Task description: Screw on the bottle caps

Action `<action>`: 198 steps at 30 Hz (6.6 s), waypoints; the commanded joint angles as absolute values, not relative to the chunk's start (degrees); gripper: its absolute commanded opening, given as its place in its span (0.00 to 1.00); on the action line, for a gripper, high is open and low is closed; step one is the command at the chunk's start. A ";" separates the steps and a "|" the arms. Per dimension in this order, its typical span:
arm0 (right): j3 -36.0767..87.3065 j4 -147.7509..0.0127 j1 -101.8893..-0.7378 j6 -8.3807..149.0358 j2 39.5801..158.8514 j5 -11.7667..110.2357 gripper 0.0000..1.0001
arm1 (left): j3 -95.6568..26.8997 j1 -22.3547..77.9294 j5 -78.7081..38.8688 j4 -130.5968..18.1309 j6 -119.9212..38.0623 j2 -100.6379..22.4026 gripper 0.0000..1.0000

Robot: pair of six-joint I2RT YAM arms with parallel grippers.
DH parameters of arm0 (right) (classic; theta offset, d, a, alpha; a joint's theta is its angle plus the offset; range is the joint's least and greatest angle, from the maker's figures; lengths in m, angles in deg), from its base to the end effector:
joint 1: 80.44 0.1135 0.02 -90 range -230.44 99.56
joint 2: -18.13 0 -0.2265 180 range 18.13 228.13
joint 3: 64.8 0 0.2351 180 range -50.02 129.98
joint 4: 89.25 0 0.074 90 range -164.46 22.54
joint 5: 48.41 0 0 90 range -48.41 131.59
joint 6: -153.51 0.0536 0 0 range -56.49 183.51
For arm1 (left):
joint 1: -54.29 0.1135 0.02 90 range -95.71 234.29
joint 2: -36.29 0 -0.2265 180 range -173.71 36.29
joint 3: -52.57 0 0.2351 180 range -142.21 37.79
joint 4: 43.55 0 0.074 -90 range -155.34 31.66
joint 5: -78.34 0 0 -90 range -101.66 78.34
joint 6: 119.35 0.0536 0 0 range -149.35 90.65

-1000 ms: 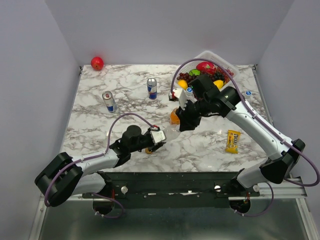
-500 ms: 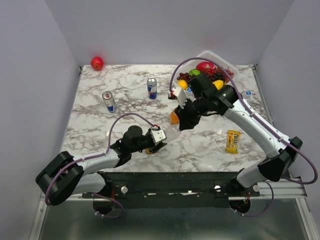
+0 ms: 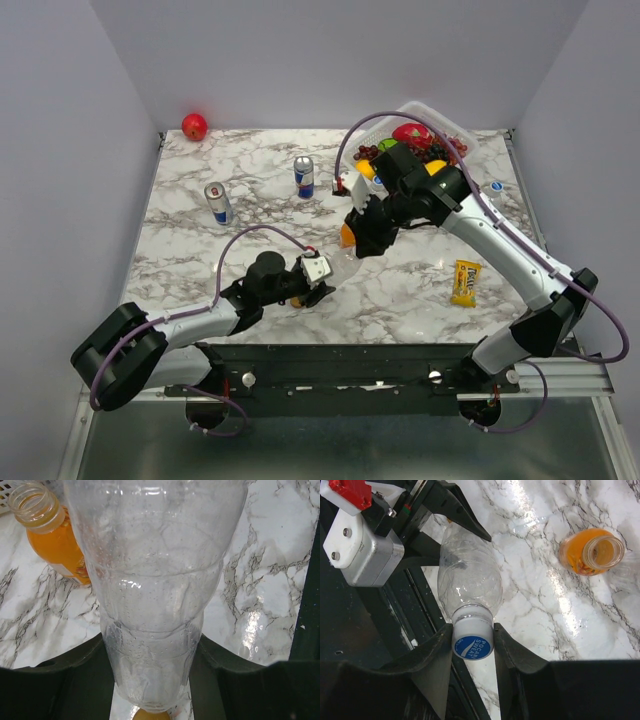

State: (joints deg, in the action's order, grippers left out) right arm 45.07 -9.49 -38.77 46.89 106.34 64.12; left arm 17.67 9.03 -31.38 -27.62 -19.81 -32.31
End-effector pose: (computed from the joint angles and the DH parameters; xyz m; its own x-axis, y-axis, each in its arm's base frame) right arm 0.2080 0.2126 0.3218 -0.3888 -0.6997 -0.5994 -0.9148 0.3707 0.1606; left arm 0.1642 -0.1913 0.1560 -0.0635 0.2858 -0.9562 0.9181 0.3924 0.0563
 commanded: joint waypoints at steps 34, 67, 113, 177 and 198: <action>60.12 -12.40 -40.27 39.53 106.65 79.56 0.98 | 17.13 10.43 -39.34 -13.44 -29.09 -34.64 0.00; 48.42 -1.34 -34.56 -5.83 99.35 73.32 1.00 | 16.52 12.36 -48.31 -12.99 -30.57 -34.73 0.00; 61.85 -0.47 -42.64 17.36 104.78 65.66 0.99 | 16.96 14.12 -46.99 -12.11 -32.87 -32.97 0.00; 48.68 -6.18 -34.12 3.40 99.79 70.77 1.00 | 14.32 14.30 -49.98 -16.15 -30.56 -34.02 0.00; 44.38 -2.05 -33.60 4.71 97.59 64.54 1.00 | 14.15 16.23 -46.38 -11.49 -37.43 -33.15 0.00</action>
State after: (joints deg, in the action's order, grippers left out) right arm 45.57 -5.41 -34.27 3.37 98.91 66.83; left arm 15.70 14.82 -49.11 -15.40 -34.50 -34.06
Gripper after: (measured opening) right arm 0.994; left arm 0.588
